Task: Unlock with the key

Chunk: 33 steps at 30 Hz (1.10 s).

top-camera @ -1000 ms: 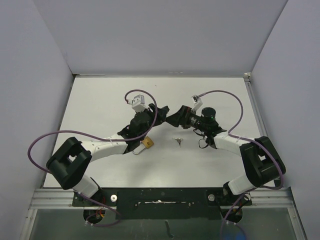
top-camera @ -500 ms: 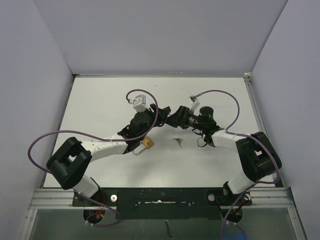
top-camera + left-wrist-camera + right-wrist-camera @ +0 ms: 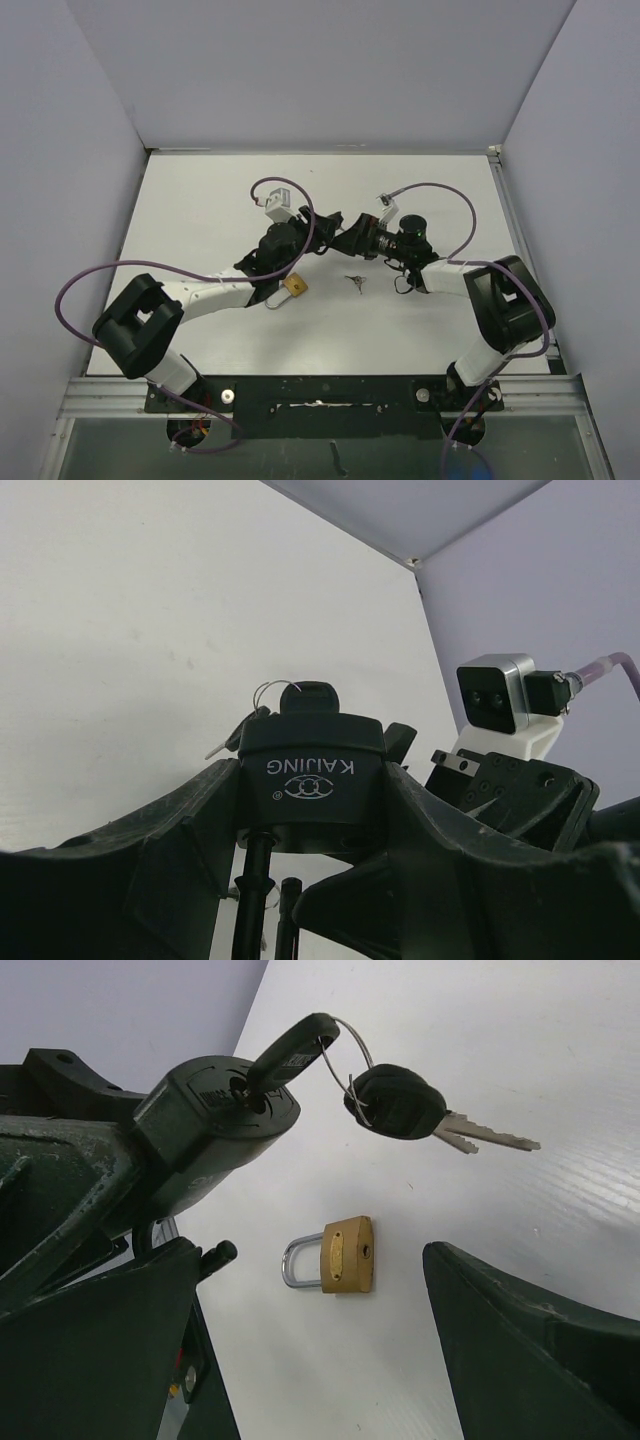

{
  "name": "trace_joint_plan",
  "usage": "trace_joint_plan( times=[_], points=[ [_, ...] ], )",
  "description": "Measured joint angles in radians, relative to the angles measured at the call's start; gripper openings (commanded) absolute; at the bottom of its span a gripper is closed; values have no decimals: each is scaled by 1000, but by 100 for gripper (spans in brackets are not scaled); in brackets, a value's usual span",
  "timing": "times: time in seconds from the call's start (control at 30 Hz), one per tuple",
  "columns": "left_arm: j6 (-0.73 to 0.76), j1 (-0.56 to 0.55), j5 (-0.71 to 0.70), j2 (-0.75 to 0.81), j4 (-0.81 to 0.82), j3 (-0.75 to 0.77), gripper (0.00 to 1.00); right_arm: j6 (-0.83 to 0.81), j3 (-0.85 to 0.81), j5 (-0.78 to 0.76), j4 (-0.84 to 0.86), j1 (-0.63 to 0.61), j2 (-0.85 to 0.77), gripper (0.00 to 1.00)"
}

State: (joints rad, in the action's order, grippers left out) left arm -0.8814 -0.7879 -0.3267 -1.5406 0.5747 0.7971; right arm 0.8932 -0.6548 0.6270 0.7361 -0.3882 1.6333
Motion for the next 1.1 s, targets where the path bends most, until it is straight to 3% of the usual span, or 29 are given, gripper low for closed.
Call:
trace_joint_plan(
  times=[0.47,0.83,1.1],
  points=[
    [51,11,-25,0,4,0,0,48,35,39,62,77,2,98],
    [417,19,-311,-52,-2,29,0,-121,49,-24,-245,158,-363,98],
    [665,47,-428,-248,105,104,0,-188,48,-52,-388,160,-441,98]
  ],
)
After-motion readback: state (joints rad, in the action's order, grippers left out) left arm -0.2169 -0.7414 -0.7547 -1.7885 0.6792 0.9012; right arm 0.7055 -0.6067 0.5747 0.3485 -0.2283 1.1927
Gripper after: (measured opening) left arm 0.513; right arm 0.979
